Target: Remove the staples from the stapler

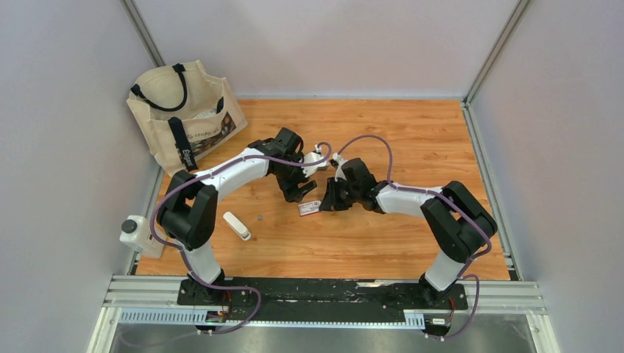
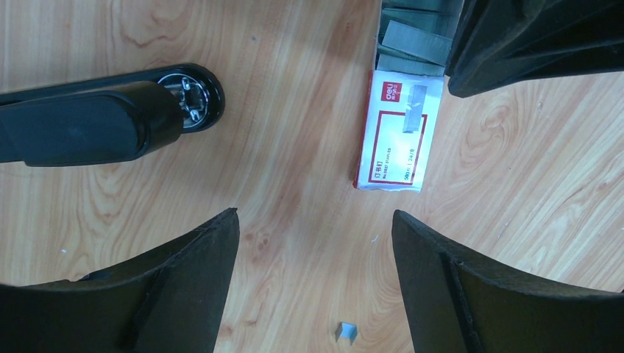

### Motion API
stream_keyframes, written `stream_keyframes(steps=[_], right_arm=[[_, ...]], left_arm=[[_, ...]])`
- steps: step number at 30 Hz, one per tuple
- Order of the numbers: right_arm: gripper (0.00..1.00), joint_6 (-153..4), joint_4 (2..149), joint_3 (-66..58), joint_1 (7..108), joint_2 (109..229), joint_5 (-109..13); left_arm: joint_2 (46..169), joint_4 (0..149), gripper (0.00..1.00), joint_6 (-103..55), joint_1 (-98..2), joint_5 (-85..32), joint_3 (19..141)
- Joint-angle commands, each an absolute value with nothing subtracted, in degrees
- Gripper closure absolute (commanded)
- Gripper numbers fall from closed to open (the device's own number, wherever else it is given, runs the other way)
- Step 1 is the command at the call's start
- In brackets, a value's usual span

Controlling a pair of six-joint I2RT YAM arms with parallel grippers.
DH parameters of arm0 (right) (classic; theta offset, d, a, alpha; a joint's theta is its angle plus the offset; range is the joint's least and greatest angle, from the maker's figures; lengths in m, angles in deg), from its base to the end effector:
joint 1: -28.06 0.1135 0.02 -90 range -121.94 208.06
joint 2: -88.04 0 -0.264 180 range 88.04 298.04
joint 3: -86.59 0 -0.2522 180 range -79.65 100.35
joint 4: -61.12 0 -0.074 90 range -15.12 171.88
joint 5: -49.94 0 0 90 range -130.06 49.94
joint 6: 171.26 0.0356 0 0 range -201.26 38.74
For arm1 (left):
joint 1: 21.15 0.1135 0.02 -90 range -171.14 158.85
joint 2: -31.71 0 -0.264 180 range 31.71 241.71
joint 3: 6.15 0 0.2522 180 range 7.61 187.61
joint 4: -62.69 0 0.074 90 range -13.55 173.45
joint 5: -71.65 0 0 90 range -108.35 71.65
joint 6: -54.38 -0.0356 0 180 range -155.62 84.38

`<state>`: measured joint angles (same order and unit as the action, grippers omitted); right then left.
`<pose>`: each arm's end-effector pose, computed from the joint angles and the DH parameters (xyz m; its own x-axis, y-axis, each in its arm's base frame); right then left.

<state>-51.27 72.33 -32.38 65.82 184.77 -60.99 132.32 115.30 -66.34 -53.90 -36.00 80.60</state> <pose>0.2523 0.2115 0.1502 -0.8824 -0.0929 -0.4613 -0.3739 0.7337 0.5674 0.2940 -0.2020 0.2136 -0.3476 0.8024 -0.4852 0.9246 0.3793 -0.0350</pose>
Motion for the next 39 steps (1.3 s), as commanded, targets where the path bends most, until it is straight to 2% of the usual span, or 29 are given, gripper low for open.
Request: stream_keyframes(steps=[1, 7, 11, 15, 26, 39], right_arm=[[0.88, -52.2, 72.7, -30.1, 65.8, 186.0, -59.0], [0.88, -51.6, 73.0, -30.9, 65.2, 184.1, -56.8], [0.84, -50.7, 70.8, -34.0, 65.5, 179.7, -55.8], [0.82, -49.9, 68.0, -39.0, 66.8, 176.1, -54.5], [0.84, -47.4, 63.7, -39.7, 67.6, 180.8, -52.9], [0.88, -45.5, 58.6, -41.6, 67.5, 180.2, -51.7]], left_arm=[[129.3, 114.4, 0.16, -66.4, -53.8, -37.8, 79.9], [128.3, 114.5, 0.16, -66.5, -53.7, -37.9, 78.9], [128.5, 113.5, 0.16, -65.8, -53.7, -37.7, 79.2], [131.4, 112.5, 0.17, -63.7, -53.7, -36.7, 83.3], [144.0, 112.2, 0.19, -61.5, -56.3, -33.9, 94.3], [141.4, 110.5, 0.19, -63.3, -56.5, -33.6, 89.4]])
